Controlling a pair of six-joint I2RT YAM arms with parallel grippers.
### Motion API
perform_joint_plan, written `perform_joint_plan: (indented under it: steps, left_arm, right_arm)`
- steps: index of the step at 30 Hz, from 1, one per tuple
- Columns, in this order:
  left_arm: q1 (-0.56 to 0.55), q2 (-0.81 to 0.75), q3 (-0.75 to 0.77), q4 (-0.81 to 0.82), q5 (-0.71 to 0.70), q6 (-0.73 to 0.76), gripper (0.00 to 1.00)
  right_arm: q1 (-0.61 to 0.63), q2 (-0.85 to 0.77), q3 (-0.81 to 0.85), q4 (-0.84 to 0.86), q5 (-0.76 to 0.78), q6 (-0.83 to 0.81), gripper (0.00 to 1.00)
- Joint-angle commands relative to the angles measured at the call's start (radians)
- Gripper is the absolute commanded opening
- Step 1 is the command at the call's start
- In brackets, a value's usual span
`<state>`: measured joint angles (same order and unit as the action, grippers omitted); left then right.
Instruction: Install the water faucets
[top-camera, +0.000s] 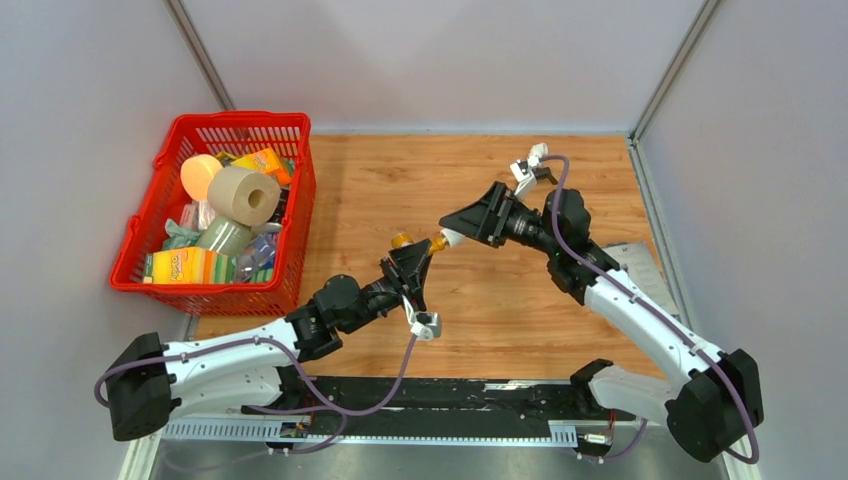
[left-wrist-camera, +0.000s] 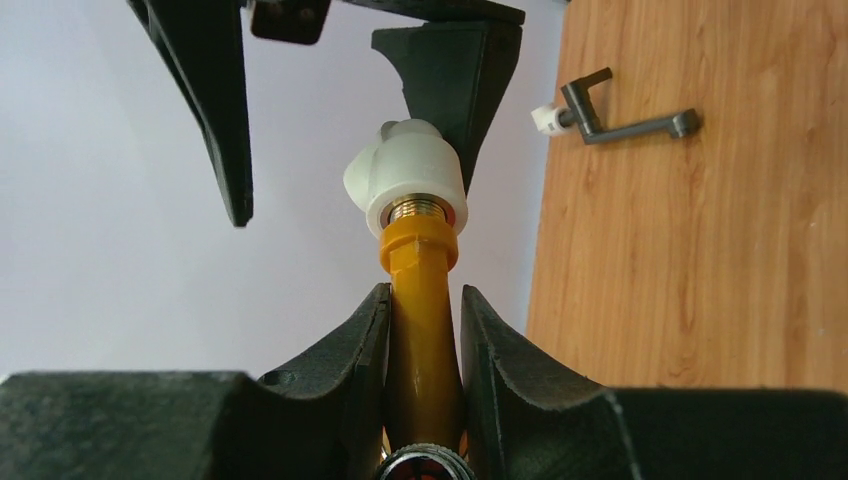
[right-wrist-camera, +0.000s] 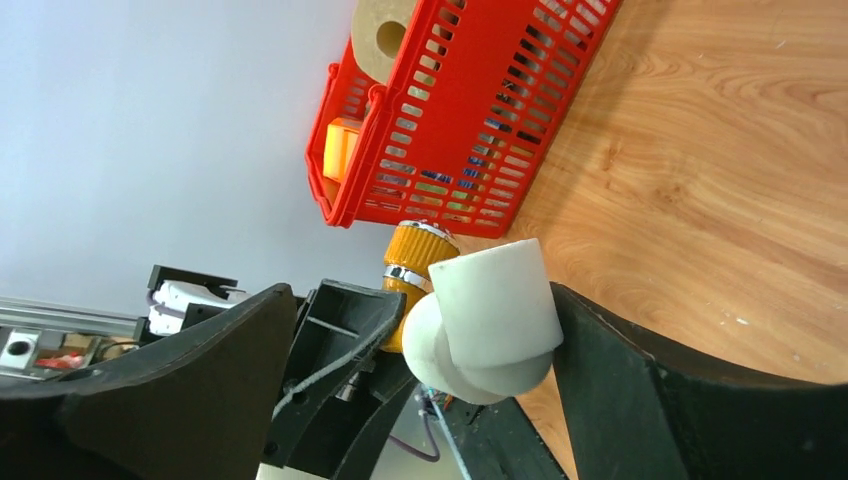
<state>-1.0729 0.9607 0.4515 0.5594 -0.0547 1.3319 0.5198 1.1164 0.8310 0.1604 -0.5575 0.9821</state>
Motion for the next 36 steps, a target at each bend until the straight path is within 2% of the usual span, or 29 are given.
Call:
perform_joint_plan:
  steps: [1,5,8,10,11,12,13,16,17,18,20,22,27,36]
  left_arm:
    - [0.001,-0.050,0.039,-0.024,-0.014,-0.264,0.00]
    - [0.048,-0.082,0.117,-0.206,0.048,-0.566,0.00]
    - [0.134,-0.102,0.167,-0.297,0.214,-0.739,0.00]
    - [0.218,-0.112,0.187,-0.311,0.362,-0.899,0.00]
    - [0.255,-0.112,0.197,-0.311,0.486,-0.990,0.00]
    - [0.313,-0.108,0.216,-0.305,0.542,-1.048,0.00]
    - [0.347,-0.102,0.229,-0.300,0.655,-1.141,0.00]
    - [0.450,-0.070,0.262,-0.203,0.809,-1.325,0.00]
    - [0.479,-0.059,0.265,-0.169,0.878,-1.441,0.00]
    - [0.490,-0.036,0.274,-0.114,0.909,-1.489,0.00]
    - [0.516,-0.004,0.289,-0.028,0.969,-1.687,0.00]
    - [0.531,0.027,0.302,0.046,1.024,-1.801,0.00]
    - [0.551,0.095,0.322,0.215,1.090,-1.985,0.00]
    - [0.551,0.121,0.354,0.223,1.122,-2.036,0.00]
  right_arm:
    - [-0.032,-0.069,0.048,-0.021,0.043,-0.097,0.98]
    - [-0.087,-0.119,0.072,-0.073,0.094,-0.285,1.00]
    - [-0.103,-0.162,0.094,-0.091,0.075,-0.483,1.00]
    - [-0.104,-0.197,0.088,-0.091,0.019,-0.641,0.99]
    - [-0.104,-0.223,0.077,-0.091,-0.017,-0.714,0.99]
    - [-0.103,-0.252,0.065,-0.090,-0.045,-0.787,0.99]
    - [-0.103,-0.277,0.050,-0.085,-0.079,-0.853,0.99]
    - [-0.101,-0.354,-0.010,-0.073,-0.189,-1.037,0.97]
    - [-0.101,-0.377,-0.032,-0.070,-0.214,-1.103,0.97]
    - [-0.098,-0.395,-0.052,-0.061,-0.228,-1.143,0.96]
    - [-0.093,-0.434,-0.099,-0.026,-0.272,-1.210,0.96]
    - [-0.092,-0.455,-0.142,0.034,-0.317,-1.228,0.96]
    - [-0.087,-0.420,-0.141,0.080,-0.423,-1.247,0.96]
    - [-0.034,-0.342,-0.090,0.091,-0.441,-1.277,0.94]
